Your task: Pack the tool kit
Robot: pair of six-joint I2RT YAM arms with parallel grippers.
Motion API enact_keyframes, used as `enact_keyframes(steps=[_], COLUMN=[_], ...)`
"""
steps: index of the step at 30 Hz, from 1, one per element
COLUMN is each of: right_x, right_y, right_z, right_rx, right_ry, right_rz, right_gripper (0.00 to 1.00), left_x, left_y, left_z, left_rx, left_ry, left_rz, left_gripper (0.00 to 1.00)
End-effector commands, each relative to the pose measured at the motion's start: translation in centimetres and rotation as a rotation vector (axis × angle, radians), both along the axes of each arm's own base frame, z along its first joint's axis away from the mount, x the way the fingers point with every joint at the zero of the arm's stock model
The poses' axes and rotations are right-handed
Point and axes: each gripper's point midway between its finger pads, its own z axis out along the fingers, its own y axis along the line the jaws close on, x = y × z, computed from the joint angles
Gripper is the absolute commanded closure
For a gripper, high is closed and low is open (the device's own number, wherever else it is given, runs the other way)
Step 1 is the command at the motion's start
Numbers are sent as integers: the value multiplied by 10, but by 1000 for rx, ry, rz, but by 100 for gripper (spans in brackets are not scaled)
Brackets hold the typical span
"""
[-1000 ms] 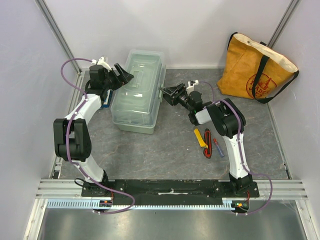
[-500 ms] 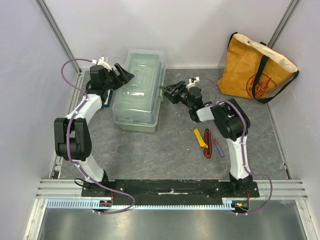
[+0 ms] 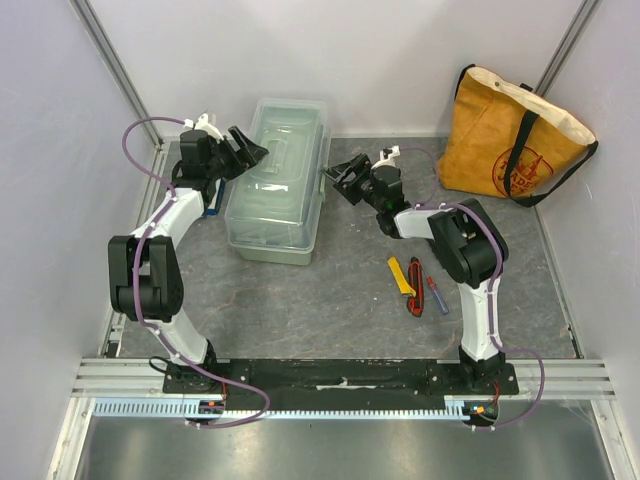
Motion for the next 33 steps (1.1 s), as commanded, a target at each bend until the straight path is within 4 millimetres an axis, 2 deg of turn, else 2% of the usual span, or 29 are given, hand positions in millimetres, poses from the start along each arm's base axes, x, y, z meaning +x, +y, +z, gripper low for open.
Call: enact_keyframes(steps=[1,2,4,11,19,25,28,33], right_x=[-86,-88,-93,-106,-115,-135,-146,-142], right_y=[91,90,94,104,115,127,136,147], right_z=[9,8,10,50,49,68,73,59], right_rx=[23,43,98,341,380,402,360,232], right_ry=[-8,-8,-18,-131,-122,-219,-277,-251], right_rz=[356,369,404,521,602,708,750,724], right_gripper=[8,3,2,2,2,2,13,34], left_x=[-165,-165,-165,-168,-169,-173,-174,-176], left_y=[-143,-142,-142,-147,-152,-156,-159,-161], left_z=[-97,-97,-97,-92,-91,-92,-92,-93], left_rx=[-250,-251,-252,-286,-306,-308,-312,-310], left_ry=[695,695,694,689,692,698,706,713], left_rz=[-477,-477,-480,-513,-544,-563,-578,-584], left_gripper=[28,28,27,21,18,24,27,30])
